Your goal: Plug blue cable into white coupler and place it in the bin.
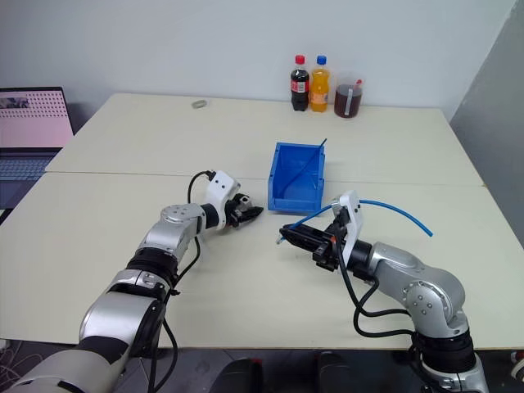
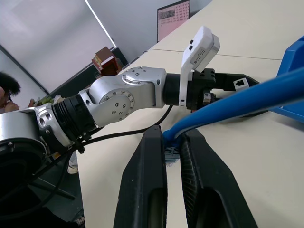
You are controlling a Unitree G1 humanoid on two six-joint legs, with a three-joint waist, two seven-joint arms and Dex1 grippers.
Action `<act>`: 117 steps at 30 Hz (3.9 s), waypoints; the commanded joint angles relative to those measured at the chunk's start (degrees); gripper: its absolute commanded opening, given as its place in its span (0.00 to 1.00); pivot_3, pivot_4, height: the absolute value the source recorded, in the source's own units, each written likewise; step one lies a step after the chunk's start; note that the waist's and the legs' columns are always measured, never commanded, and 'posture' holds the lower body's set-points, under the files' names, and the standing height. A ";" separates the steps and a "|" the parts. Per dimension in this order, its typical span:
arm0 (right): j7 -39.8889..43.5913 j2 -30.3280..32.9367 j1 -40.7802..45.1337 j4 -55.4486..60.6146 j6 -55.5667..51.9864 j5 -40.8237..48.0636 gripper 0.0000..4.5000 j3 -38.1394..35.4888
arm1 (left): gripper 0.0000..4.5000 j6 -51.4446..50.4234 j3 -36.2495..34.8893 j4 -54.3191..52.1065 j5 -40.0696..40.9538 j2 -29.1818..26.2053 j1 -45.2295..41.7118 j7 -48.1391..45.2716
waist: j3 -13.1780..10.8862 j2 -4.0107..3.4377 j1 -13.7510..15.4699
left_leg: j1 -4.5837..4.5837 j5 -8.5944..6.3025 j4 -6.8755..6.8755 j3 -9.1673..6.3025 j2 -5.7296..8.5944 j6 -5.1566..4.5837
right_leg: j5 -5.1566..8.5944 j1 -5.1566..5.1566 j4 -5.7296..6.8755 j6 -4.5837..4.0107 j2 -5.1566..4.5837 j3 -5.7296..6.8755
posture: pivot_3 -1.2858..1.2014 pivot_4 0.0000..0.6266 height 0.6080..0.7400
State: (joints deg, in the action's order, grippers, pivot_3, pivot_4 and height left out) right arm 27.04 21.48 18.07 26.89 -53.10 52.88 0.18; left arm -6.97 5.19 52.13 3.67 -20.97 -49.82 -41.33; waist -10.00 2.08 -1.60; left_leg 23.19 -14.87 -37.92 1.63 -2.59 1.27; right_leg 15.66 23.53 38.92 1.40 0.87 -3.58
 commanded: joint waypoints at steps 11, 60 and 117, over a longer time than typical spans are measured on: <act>0.34 0.60 -0.55 2.94 1.68 -0.44 0.03 -0.17 | 0.18 1.03 -1.40 -2.24 0.26 -0.95 1.74 -3.68 | 0.00 0.00 -0.10 | 0.00 0.00 0.00 0.01 0.00 0.00 | 0.00 0.00 0.01 -0.01 0.00 0.00 | 0.52 0.24 1.00; 23.63 -1.14 12.64 -16.25 30.54 -39.93 0.02 29.17 | 0.18 4.37 14.14 -35.44 1.59 -17.79 24.88 -40.64 | 0.05 -0.06 -0.23 | -0.24 0.00 -0.02 0.10 -0.09 -0.01 | -0.01 -0.07 0.10 -0.13 0.06 -0.08 | 0.52 0.24 1.00; 23.33 -3.39 13.07 -15.99 17.78 -46.16 0.02 27.12 | 0.72 2.34 8.27 -46.93 3.75 -21.93 34.76 -34.35 | 1.48 -0.41 -0.28 | -0.56 -0.01 0.02 0.09 -0.13 -0.03 | 0.13 -0.31 0.16 -0.23 0.07 -0.08 | 0.52 0.24 1.00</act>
State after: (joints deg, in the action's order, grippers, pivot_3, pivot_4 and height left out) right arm 51.74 16.74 31.81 8.25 -33.36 5.92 30.89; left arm -4.30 15.67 6.15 7.89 -39.92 -18.51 -76.82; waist -8.52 1.67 -1.88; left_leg 22.63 -14.88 -37.90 1.72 -2.73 1.25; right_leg 15.79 23.23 39.08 1.17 0.92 -3.68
